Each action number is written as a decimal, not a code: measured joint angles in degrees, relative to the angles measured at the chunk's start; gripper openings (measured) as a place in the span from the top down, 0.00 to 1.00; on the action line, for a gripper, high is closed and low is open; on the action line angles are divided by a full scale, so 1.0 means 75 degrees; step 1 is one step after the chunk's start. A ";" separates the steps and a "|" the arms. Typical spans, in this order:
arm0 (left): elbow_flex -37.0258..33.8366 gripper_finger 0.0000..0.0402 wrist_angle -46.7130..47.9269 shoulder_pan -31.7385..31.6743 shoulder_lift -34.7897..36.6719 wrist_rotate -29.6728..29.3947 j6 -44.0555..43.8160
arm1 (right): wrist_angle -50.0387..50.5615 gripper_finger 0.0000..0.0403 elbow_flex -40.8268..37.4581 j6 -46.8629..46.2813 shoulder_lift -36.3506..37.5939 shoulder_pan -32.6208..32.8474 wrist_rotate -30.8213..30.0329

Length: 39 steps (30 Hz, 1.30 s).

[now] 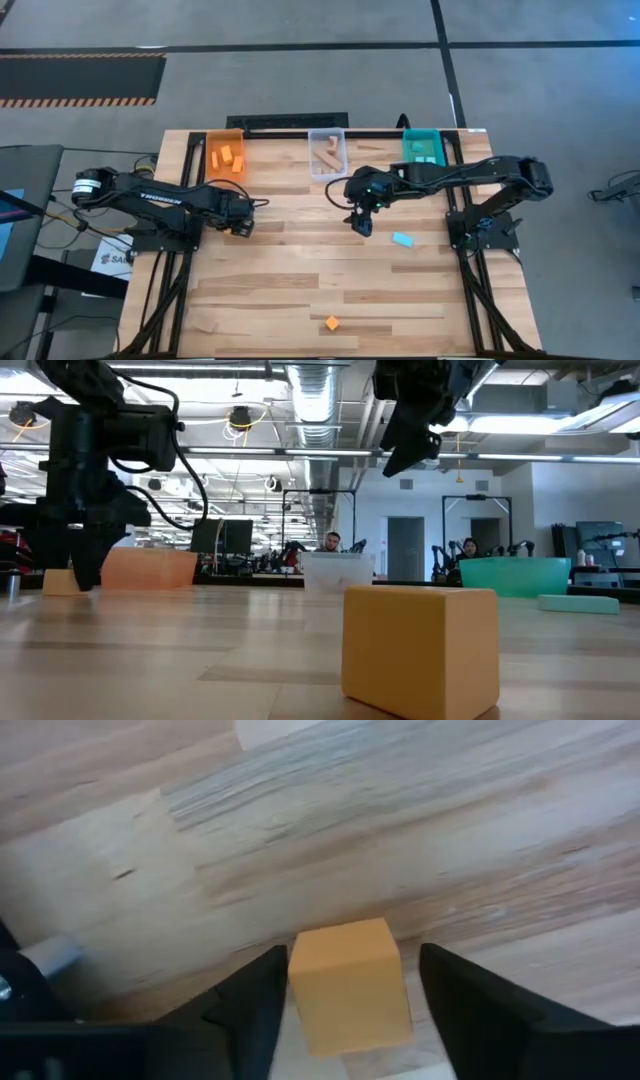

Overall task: Sort & place blocks by color
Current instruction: Put the orange square block into the orange bin

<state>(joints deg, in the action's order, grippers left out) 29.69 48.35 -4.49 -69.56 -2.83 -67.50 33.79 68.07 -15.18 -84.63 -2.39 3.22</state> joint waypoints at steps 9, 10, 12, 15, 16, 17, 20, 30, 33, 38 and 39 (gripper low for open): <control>0.0398 0.75 0.0030 -0.0071 -0.0003 -0.0265 0.1002 | -0.0081 0.21 0.0000 -0.0205 0.0007 0.0000 -0.0003; 0.0567 0.75 0.0017 -0.0155 -0.0003 -0.0383 0.1160 | -0.0081 0.21 0.0000 -0.0250 0.0007 0.0000 -0.0003; 0.1007 0.75 -0.0041 -0.0378 -0.0003 -0.0727 0.1517 | -0.0094 0.21 0.0000 -0.0413 0.0007 0.0000 -0.0003; 0.1808 0.75 -0.0127 -0.0954 -0.0004 -0.1321 0.2241 | -0.0141 0.21 0.0000 -0.0609 0.0007 0.0000 -0.0003; 0.2066 0.75 -0.0146 -0.1250 -0.0003 -0.1515 0.2541 | -0.0170 0.21 0.0000 -0.0645 0.0007 0.0000 -0.0003; 0.2315 0.75 -0.0151 -0.1584 -0.0003 -0.1696 0.2879 | -0.0179 0.21 0.0000 -0.0666 0.0007 0.0000 -0.0003; 0.2839 0.75 -0.0171 -0.2842 -0.0003 -0.1927 0.3985 | -0.0294 0.21 0.0000 -0.0756 0.0007 0.0012 -0.0003; 0.3028 0.75 -0.0507 -0.6722 -0.0461 -0.1027 0.6072 | -0.0626 0.21 0.0000 -0.0928 0.0007 0.0137 -0.0001; 0.3028 0.75 -0.1086 -0.7200 -0.0737 -0.0719 0.6129 | -0.0681 0.21 0.0000 -0.0927 0.0007 0.0178 -0.0002; 0.3028 0.75 -0.1564 -0.7551 -0.1374 -0.0464 0.5905 | -0.0744 0.21 0.0000 -0.0924 0.0007 0.0175 -0.0003; 0.3028 0.75 -0.1589 -0.7587 -0.1504 -0.0471 0.5855 | -0.0743 0.21 0.0000 -0.0927 0.0007 0.0175 -0.0003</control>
<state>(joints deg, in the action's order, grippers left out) 52.40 36.43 -61.39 -80.84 -6.36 -23.59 28.22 68.07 -22.13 -84.58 -1.08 3.20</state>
